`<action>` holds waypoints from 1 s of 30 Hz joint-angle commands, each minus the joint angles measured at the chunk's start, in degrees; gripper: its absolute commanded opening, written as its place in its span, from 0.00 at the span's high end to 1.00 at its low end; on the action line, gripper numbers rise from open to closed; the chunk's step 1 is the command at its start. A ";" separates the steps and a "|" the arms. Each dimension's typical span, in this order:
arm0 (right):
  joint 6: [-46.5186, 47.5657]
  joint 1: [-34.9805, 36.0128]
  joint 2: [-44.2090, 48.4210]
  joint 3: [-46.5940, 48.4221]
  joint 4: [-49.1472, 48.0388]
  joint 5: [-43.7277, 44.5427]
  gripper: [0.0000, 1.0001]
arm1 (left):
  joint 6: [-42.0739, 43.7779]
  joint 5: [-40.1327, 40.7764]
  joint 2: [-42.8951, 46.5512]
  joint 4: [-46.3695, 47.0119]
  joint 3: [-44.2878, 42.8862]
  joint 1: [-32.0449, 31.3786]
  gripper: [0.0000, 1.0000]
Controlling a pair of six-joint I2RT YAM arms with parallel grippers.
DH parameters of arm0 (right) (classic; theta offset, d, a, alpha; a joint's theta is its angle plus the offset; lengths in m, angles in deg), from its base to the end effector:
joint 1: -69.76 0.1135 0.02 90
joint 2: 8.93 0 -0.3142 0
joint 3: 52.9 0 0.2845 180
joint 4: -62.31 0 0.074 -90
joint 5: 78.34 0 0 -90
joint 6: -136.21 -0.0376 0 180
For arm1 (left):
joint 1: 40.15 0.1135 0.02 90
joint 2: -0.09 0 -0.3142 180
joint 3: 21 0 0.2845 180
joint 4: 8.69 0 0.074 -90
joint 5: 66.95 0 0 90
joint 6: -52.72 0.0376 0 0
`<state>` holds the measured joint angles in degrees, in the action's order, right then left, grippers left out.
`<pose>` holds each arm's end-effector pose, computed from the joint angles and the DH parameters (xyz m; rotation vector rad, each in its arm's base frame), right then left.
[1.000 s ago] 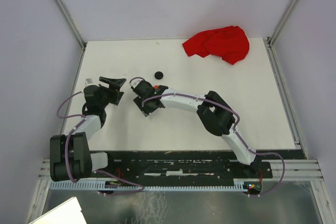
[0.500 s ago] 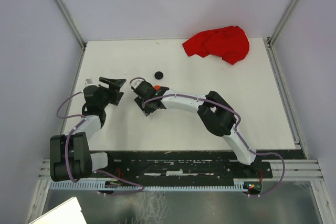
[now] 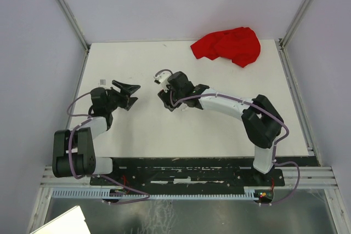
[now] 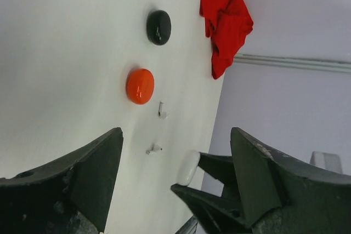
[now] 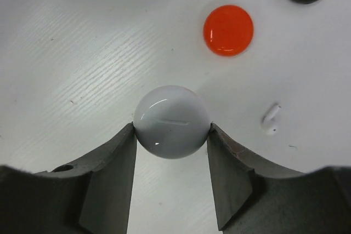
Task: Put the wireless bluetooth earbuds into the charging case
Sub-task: Pick up the charging case at the center of the board.
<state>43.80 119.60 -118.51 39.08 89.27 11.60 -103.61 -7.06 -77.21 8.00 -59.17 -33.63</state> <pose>0.3070 0.3638 0.2452 -0.9630 2.1910 0.4424 0.2705 0.0119 0.1998 -0.9300 1.8880 -1.1738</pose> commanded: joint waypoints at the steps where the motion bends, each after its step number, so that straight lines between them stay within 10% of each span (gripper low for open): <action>1: 6.61 -3.61 6.39 -2.63 -2.77 -10.11 0.66 | 4.47 -6.29 -1.84 4.98 -4.05 -3.00 0.16; 30: 15.75 -11.19 11.03 -4.27 5.96 -28.97 0.66 | 8.17 -12.10 -12.66 14.87 -7.33 -22.64 0.27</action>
<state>58.31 108.67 -110.61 33.49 95.57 -14.54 -98.08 -17.73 -88.86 18.25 -66.63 -54.98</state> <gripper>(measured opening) 0.572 0.750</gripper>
